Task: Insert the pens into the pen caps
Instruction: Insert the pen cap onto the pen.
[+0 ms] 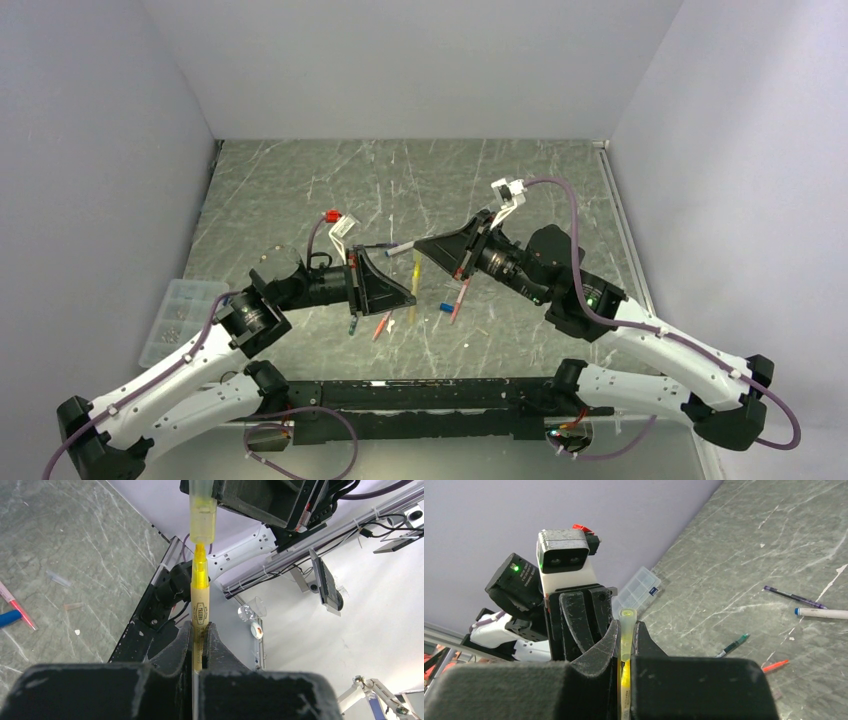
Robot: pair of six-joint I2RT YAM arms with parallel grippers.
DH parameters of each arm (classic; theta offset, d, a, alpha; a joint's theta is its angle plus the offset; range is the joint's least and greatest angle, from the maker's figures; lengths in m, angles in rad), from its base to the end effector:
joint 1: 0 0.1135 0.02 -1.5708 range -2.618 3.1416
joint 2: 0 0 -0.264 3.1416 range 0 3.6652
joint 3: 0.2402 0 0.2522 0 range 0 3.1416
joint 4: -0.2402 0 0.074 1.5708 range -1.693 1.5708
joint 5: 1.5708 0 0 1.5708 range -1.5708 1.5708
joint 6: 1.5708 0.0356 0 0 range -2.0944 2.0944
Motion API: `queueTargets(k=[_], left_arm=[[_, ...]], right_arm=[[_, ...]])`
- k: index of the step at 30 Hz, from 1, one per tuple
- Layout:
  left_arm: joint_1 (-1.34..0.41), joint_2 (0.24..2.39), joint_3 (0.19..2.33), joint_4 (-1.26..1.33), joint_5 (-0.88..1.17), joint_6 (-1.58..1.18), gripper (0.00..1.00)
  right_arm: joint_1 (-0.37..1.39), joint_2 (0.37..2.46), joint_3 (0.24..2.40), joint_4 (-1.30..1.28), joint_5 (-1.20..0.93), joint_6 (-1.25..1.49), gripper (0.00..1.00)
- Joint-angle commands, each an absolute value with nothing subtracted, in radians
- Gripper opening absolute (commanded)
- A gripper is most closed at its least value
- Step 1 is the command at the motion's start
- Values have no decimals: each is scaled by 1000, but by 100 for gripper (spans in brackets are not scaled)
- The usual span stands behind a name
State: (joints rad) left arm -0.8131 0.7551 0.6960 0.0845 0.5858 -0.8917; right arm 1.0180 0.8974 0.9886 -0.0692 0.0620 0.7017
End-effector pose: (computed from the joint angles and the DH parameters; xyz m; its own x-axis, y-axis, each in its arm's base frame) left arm 0.1090 -0.1439 0.3425 -0.7556 -0.1448 -0.6388 0.6323 0.0932 -0.7691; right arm 0.1086 0.1719 0.4043 -0.5185 0.3866 -0.7627 -0.6314 0.4284 0.6464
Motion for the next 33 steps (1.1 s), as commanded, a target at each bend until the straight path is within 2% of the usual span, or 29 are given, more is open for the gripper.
queueTargets(k=[1, 33], left_arm=[[-816, 737, 740, 94, 578, -865, 0], [-815, 731, 761, 97, 536, -866, 0]], right_arm=[[1031, 874, 1023, -46, 81, 686, 0], [1109, 893, 1004, -63, 157, 670, 0]])
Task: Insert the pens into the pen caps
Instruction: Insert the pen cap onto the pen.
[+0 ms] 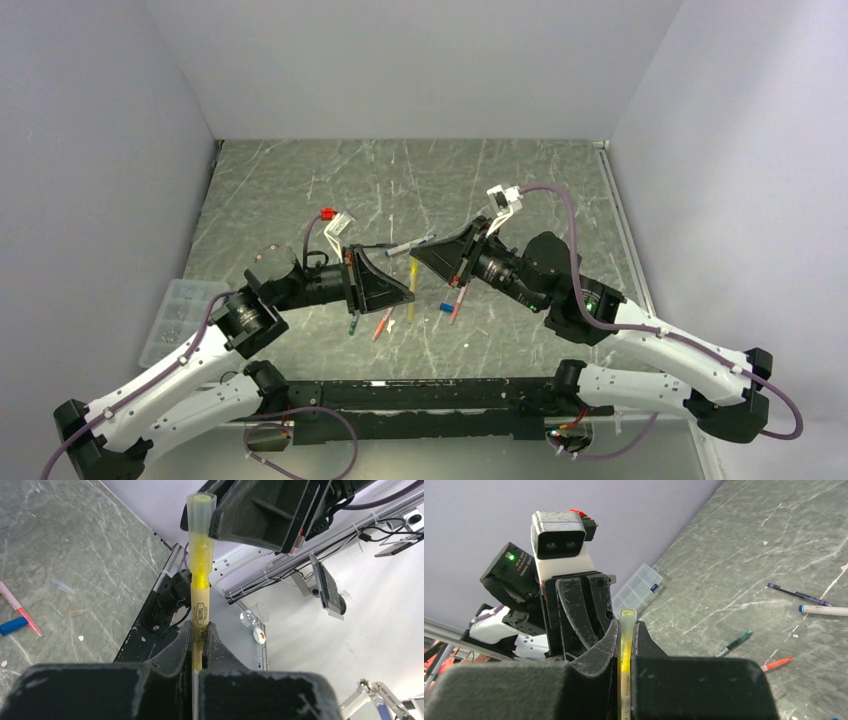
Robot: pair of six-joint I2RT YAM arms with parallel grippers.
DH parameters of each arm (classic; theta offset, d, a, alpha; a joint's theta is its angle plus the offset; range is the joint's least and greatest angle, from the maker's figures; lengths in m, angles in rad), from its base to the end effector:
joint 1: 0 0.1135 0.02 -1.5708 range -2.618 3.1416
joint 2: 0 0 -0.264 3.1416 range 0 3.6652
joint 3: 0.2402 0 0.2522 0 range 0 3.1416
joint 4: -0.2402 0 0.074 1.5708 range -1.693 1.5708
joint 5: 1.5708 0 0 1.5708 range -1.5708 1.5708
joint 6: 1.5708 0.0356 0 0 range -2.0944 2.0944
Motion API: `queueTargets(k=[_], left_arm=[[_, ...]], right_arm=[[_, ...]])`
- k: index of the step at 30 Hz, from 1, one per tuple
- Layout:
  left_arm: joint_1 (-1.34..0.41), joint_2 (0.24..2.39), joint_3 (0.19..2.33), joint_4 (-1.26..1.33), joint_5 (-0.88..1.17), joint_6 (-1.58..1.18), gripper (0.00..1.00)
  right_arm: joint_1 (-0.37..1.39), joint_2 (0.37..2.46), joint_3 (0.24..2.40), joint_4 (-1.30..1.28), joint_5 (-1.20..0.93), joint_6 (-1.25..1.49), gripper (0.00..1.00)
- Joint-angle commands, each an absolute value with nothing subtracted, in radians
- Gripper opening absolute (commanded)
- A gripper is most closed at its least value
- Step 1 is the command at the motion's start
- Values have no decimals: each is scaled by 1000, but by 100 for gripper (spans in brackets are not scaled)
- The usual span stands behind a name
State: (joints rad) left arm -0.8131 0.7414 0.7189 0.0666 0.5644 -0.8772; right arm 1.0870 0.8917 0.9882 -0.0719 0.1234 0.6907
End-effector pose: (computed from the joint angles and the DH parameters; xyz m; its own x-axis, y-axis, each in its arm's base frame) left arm 0.1068 -0.1406 0.3508 -0.7350 -0.1685 -0.6568 0.6505 0.0984 -0.7531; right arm 0.0976 0.1764 0.4049 -0.5144 0.3803 -0.7686 -0.6403 0.4259 0.6392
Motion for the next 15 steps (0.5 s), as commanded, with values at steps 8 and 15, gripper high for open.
queueTargets(k=[8, 15], left_arm=[[-815, 725, 757, 105, 486, -868, 0], [-815, 715, 753, 103, 436, -863, 0]], right_arm=[[1151, 882, 972, -40, 219, 692, 0], [1184, 874, 952, -44, 257, 687, 0]])
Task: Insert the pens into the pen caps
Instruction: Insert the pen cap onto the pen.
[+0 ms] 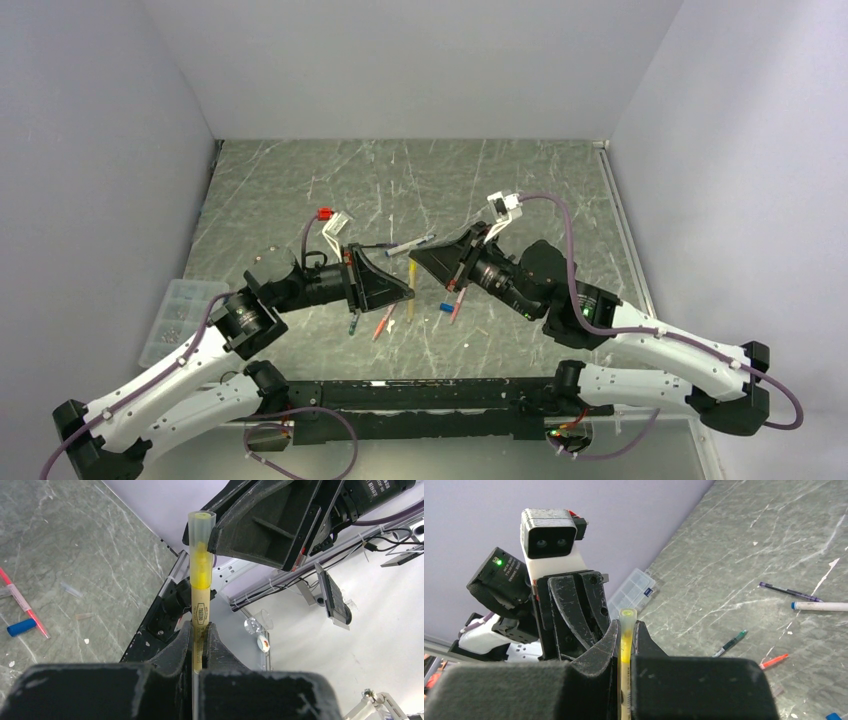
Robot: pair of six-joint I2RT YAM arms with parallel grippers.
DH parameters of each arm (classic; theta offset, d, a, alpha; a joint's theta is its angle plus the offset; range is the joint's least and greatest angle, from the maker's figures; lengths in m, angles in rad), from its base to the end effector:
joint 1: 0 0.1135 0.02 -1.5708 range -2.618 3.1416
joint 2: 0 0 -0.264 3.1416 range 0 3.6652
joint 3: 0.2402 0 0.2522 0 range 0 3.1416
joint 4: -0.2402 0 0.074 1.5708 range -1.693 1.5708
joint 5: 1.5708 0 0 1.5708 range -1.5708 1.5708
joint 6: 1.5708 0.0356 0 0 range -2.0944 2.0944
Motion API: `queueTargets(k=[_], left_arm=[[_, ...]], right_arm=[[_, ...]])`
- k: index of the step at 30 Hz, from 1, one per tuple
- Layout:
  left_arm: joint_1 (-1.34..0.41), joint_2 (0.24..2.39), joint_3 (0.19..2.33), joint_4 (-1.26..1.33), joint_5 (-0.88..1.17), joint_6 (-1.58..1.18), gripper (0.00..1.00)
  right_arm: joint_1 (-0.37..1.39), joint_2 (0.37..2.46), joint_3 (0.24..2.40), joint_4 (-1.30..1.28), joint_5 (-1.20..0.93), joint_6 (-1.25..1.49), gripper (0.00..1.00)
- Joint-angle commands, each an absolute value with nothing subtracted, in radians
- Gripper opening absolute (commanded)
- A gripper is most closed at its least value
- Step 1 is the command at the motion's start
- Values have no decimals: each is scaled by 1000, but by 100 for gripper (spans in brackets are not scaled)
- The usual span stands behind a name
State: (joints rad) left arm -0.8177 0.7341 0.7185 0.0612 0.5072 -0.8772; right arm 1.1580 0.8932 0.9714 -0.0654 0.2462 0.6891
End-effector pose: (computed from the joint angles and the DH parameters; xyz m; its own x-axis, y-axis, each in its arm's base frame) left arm 0.1070 -0.1394 0.3513 -0.7256 -0.2087 -0.6557 0.6438 0.1303 -0.7540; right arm 0.0892 0.1820 0.3995 -0.4987 0.3984 -0.7698 -0.6135 0.4651 0.6382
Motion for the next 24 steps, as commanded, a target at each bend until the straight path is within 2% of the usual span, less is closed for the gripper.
queueTargets(k=[1, 24], left_arm=[[-816, 716, 758, 99, 433, -860, 0], [-816, 716, 825, 13, 391, -779, 0]], right_arm=[[1185, 875, 948, -46, 253, 685, 0], [1322, 889, 840, -117, 271, 737, 0]])
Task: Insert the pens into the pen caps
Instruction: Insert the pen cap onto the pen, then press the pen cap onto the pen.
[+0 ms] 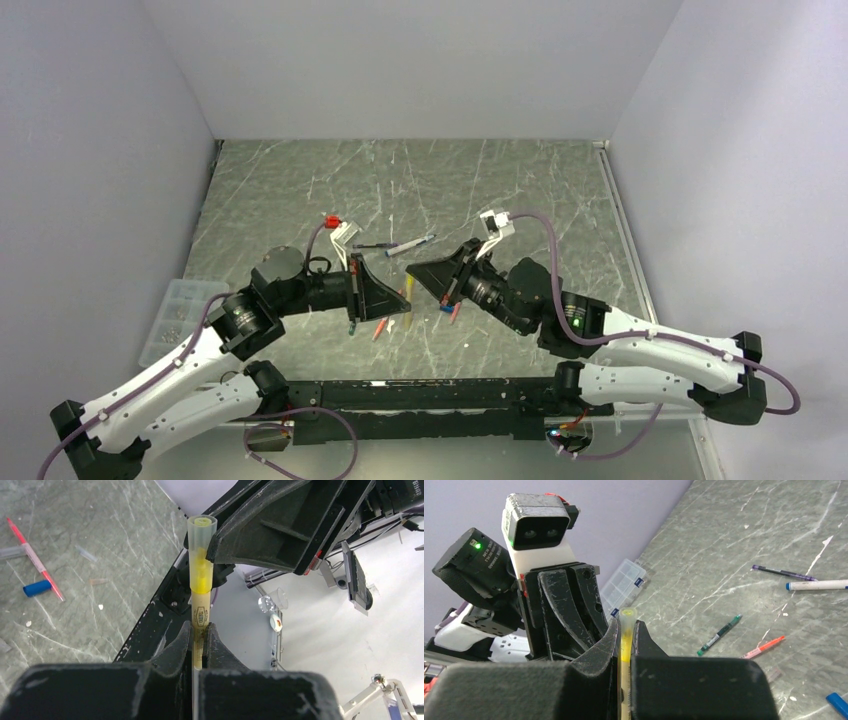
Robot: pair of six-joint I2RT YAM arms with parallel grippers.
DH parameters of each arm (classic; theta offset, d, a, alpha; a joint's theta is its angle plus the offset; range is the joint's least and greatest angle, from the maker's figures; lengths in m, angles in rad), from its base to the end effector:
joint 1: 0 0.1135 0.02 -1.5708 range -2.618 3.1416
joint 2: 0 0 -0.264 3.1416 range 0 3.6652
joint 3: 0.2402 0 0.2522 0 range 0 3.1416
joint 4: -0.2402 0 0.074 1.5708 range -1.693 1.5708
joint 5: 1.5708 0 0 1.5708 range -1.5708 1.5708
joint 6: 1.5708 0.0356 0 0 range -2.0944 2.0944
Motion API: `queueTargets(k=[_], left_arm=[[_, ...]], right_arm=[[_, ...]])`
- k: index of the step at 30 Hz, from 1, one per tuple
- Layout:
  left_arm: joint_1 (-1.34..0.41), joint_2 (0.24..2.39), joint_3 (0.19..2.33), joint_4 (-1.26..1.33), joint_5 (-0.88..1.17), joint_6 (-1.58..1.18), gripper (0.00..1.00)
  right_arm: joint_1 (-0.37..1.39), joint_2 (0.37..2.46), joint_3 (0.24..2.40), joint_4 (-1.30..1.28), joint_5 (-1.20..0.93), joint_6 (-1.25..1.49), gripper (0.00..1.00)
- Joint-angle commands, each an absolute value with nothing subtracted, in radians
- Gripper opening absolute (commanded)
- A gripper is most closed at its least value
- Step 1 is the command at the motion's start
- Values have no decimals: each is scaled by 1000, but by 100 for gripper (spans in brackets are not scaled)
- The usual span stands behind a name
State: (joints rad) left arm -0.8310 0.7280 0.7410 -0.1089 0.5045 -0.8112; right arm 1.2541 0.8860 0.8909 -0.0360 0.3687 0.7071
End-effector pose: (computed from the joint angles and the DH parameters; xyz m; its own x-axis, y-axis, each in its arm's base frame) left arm 0.1031 -0.1385 0.3423 -0.7485 -0.1215 -0.6519 0.6218 0.2129 -0.7536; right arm 0.0760 0.1907 0.3758 -0.5103 0.3886 -0.7672 -0.5823 0.5003 0.6408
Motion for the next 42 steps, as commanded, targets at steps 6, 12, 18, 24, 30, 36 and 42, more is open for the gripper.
queueTargets(k=[6, 12, 18, 24, 30, 36, 42], left_arm=[[-815, 715, 843, 2, 374, -760, 0], [-805, 710, 849, 2, 369, -757, 0], [-776, 710, 854, 5, 386, -767, 0], [-724, 728, 851, 44, 438, -802, 0], [-671, 745, 846, 83, 495, -836, 0], [-641, 765, 864, 91, 532, -840, 0], [-604, 778, 870, 106, 564, -850, 0]], right_arm=[[1367, 900, 817, -116, 304, 757, 0], [1380, 898, 799, -117, 318, 766, 0], [1393, 897, 788, -121, 320, 773, 0], [1410, 899, 782, -126, 324, 780, 0], [1433, 913, 787, -131, 329, 782, 0], [1450, 928, 781, -130, 332, 789, 0], [1457, 937, 768, -123, 327, 798, 0]])
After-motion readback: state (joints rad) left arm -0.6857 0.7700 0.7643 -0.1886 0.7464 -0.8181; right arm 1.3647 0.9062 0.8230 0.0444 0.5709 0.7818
